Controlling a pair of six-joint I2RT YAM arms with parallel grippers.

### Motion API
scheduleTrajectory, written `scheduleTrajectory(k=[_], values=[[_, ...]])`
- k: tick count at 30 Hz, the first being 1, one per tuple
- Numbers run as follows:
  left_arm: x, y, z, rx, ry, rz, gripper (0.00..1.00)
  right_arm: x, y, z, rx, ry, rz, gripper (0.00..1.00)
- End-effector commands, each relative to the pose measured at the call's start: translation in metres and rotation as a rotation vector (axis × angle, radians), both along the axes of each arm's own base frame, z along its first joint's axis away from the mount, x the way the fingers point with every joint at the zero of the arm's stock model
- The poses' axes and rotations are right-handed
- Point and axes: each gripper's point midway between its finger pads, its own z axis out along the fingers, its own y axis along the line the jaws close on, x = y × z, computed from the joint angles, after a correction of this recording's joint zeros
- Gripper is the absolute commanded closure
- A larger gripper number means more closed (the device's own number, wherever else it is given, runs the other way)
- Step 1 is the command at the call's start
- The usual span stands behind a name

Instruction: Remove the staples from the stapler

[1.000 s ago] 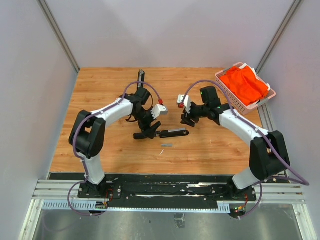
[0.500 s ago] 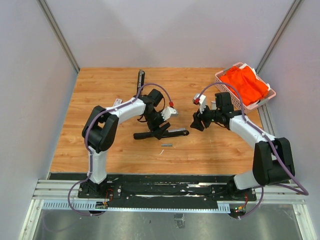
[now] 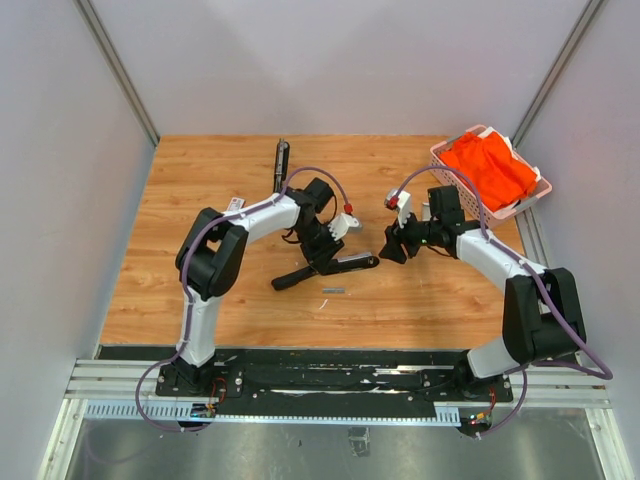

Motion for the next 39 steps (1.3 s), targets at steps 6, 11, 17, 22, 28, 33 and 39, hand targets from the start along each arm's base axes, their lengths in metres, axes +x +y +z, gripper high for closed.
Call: scheduleTrajectory(k=[6, 11, 17, 22, 28, 33, 39], values=[[-0.006, -0.007, -0.006, 0.005, 0.053, -0.011, 0.85, -0.004, -0.004, -0.001, 0.012, 0.007, 0.003, 0.48], [-0.01, -0.013, 0.002, -0.036, 0.091, -0.022, 0.85, -0.005, -0.003, 0.002, 0.035, 0.022, 0.007, 0.49], [-0.007, -0.02, 0.023, -0.148, 0.165, -0.004, 0.86, -0.003, -0.008, 0.014, 0.092, 0.028, -0.006, 0.49], [-0.003, -0.023, 0.037, -0.243, 0.244, 0.013, 0.87, 0.0, -0.016, 0.024, 0.123, 0.018, -0.033, 0.49], [0.001, -0.024, 0.045, -0.31, 0.342, 0.035, 0.88, 0.003, -0.022, 0.028, 0.147, 0.012, -0.049, 0.48], [0.004, -0.025, 0.055, -0.373, 0.421, 0.055, 0.89, 0.003, -0.024, 0.029, 0.153, 0.013, -0.052, 0.49], [0.004, -0.019, 0.055, -0.395, 0.478, 0.077, 0.99, 0.003, -0.024, 0.027, 0.153, 0.015, -0.05, 0.49]])
